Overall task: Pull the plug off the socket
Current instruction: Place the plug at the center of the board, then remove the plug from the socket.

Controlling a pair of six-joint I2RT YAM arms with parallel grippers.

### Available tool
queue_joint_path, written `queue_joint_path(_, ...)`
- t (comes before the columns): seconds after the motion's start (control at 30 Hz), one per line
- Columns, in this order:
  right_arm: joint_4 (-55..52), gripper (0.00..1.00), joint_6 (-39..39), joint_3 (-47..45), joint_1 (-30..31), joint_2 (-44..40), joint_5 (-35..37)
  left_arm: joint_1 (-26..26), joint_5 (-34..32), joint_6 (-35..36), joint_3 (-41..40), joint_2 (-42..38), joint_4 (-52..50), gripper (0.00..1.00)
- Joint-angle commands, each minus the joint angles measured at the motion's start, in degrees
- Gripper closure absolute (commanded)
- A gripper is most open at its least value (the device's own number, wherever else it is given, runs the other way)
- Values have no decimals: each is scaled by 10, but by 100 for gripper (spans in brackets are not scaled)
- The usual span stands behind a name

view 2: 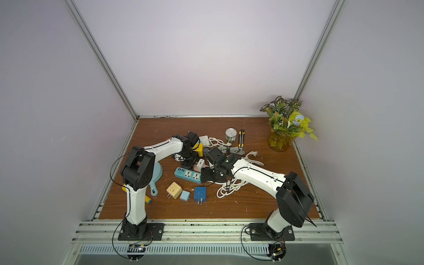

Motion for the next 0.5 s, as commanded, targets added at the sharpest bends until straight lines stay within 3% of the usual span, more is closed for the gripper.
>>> queue_joint_path(0.0, 118, 32, -199, -25, -1, -20, 71, 4, -8, 4, -10, 44, 20, 85)
queue_joint_path(0.13, 299, 33, -360, -125, -13, -66, 59, 5, -6, 3, -8, 45, 20, 85)
queue_joint_path(0.2, 369, 30, -414, -160, -24, -74, 13, 4, -6, 2, -6, 47, 18, 85)
queue_joint_path(0.27, 398, 25, -481, -168, -25, -62, -25, 4, -6, 1, -2, 49, 15, 85)
queue_joint_path(0.47, 428, 18, -564, -144, -26, 4, -30, 3, -5, -7, -2, 54, 14, 85)
